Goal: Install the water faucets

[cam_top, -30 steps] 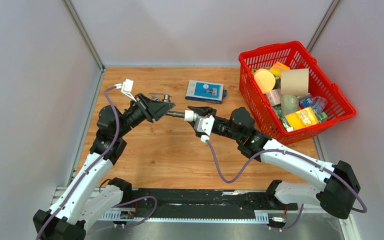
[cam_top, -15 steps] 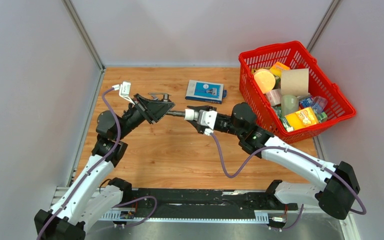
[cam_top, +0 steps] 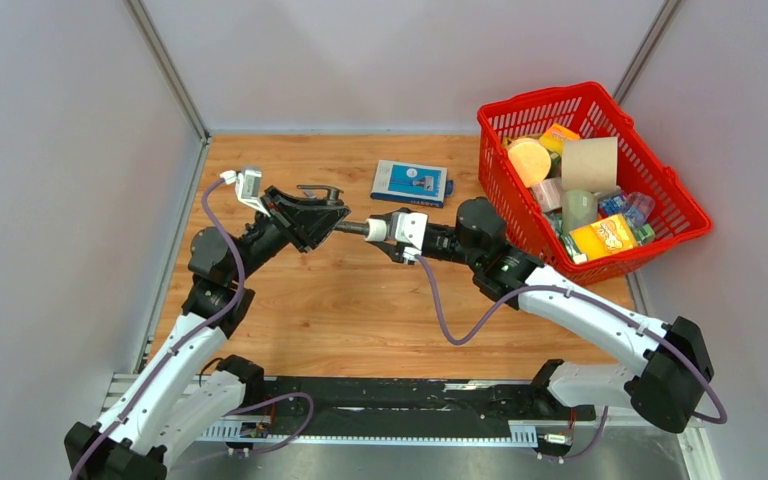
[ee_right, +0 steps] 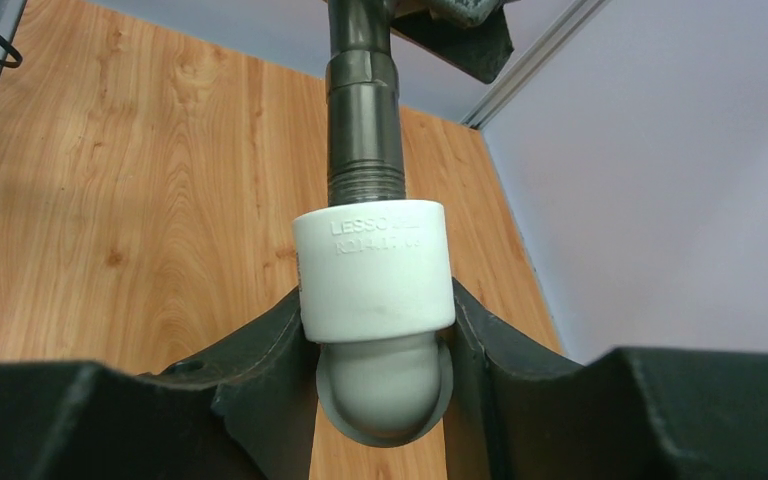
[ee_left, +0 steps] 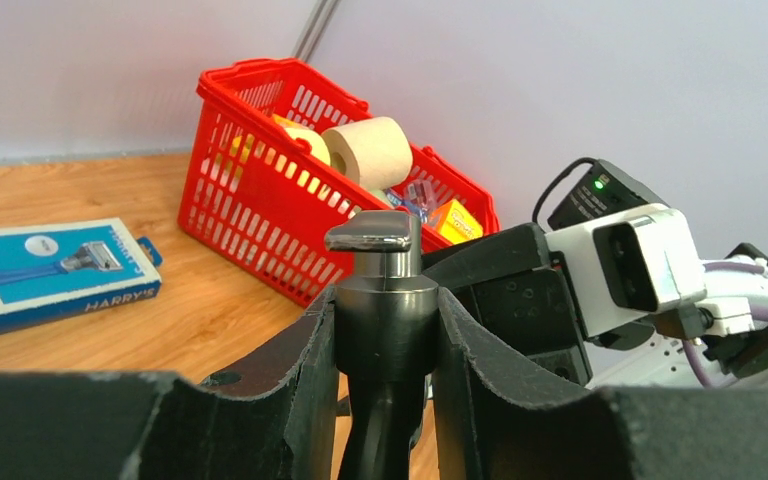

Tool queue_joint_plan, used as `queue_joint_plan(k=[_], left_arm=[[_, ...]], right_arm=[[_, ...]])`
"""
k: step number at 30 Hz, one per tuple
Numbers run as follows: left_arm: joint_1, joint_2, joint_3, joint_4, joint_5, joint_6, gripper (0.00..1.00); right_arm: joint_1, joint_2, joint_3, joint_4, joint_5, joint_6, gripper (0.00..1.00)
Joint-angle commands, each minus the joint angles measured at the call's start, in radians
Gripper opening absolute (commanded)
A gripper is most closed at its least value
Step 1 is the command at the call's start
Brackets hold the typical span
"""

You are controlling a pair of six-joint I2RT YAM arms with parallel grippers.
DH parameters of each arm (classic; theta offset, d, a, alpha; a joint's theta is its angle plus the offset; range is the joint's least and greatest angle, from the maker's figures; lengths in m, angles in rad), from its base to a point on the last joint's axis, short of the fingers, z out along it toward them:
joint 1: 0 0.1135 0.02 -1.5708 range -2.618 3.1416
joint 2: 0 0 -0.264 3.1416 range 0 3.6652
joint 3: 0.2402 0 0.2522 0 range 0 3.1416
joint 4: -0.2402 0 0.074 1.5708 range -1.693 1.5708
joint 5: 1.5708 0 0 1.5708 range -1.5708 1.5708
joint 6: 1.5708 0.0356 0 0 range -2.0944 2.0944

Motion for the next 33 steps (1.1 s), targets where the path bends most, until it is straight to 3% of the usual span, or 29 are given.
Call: queue_joint_plan(k=[1,15,27,33], left_arm=[[-0.039,-0.022,-0.002,0.092,0.071,0.037,0.0],[-0.064,-0.048,-0.071,0.21,0.14,0.164,0.0],[-0.062,-0.039,-0.055,0.195,0.414,0.484,0.0],[-0.062,0.033,0.002,0.193,0.554,0.491,0.0]], right_arm=[[0.004,0.015,0.069,0.017,-0.02,0.049,0.0],[-0.022,0.025,0.109,-0.009,-0.077,0.155,0.0],[-0.082,0.076,0.181,-0.095,-0.249,0.247,0.0],[-0.097,0.075,0.175,-0.101,-0.361,0.235,0.0]])
